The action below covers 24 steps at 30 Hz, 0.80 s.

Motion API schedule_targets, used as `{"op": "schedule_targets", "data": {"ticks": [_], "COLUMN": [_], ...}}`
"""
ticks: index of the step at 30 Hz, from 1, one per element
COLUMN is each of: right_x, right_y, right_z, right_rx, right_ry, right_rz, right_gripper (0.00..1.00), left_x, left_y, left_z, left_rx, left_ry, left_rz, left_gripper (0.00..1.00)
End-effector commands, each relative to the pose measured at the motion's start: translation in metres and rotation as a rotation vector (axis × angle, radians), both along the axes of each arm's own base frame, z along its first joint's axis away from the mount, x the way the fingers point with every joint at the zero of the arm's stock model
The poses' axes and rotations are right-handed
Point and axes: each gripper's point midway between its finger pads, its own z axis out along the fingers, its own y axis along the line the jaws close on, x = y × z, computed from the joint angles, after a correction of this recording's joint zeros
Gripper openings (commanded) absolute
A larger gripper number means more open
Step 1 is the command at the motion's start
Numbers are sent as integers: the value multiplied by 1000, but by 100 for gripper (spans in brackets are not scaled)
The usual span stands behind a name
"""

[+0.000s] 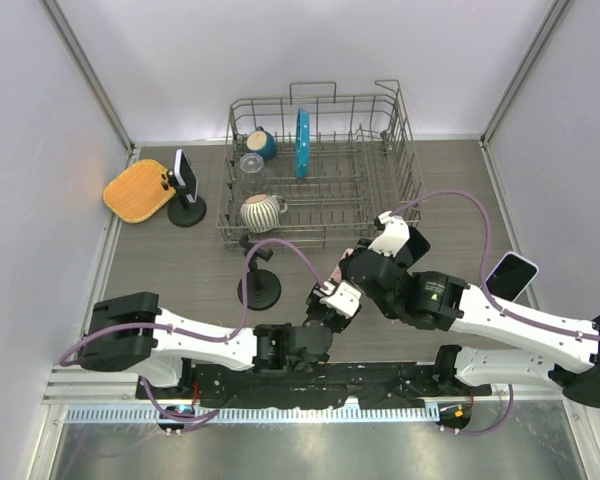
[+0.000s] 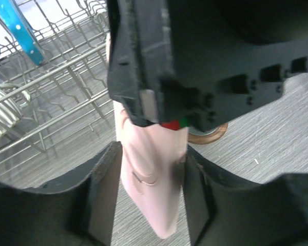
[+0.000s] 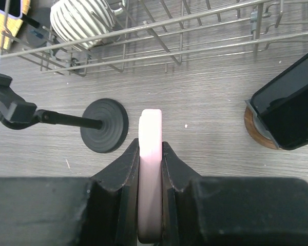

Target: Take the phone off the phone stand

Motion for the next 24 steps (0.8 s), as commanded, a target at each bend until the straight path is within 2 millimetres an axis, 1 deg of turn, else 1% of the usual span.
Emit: {"op": "schedule_targets", "data": {"ticks": [1,3,4,5,7,8,9,11,12,13,14,15,16,17,18,20,21,23,24], "right_x": [10,10,10,10,10,10,10,10,10,9,8,7,7,7,7,6,6,6,6], "right_y": [1,1,0,1,0,0,-3,-5,-6,-8,-10,-11,-15,-18,-22,-30,-36,-46,-52], "right_z": [29,29,29,29,30,31,30,32,30,37,38,35,45,47,47,56,59,65,66], "right_rx": [155,163,166,171,184,191,197,219,222,259,273,279,322,323,321,340,329,332,318], "right_ry": [-61,-61,-63,-65,-68,-69,-73,-80,-82,-96,-104,-107,-129,-144,-153,-180,-197,-218,-232], "right_rz": [-75,-81,-85,-85,-92,-92,-98,-109,-110,-108,-110,-108,-110,-112,-119,-126,-135,-152,-166], "right_gripper": [1,1,1,2,10,11,16,22,30,35,40,51,56,63,65,70,71,71,71], "left_x": [2,1,0,0,-1,-2,-2,-3,-3,-4,-6,-6,-7,-7,-7,-8,-5,-5,-1], "left_y": [-4,-5,-5,-5,-5,-5,-4,-5,-5,-5,-6,-5,-5,-5,-3,-4,-1,-2,0], "left_z": [24,23,21,20,18,18,17,15,11,8,7,3,1,-1,-5,-9,-13,-17,-21], "left_rx": [-104,-106,-101,-101,-100,-102,-101,-115,-103,-102,-119,-105,-104,-107,-104,-112,-124,-139,-158], "left_ry": [1,8,16,20,35,40,44,63,73,81,97,105,115,125,141,169,194,234,265], "left_rz": [49,43,43,42,43,43,42,35,34,32,31,32,29,30,36,26,35,17,31], "left_gripper": [41,30,17,11,0,0,0,0,0,0,0,0,0,0,0,0,0,0,0]}}
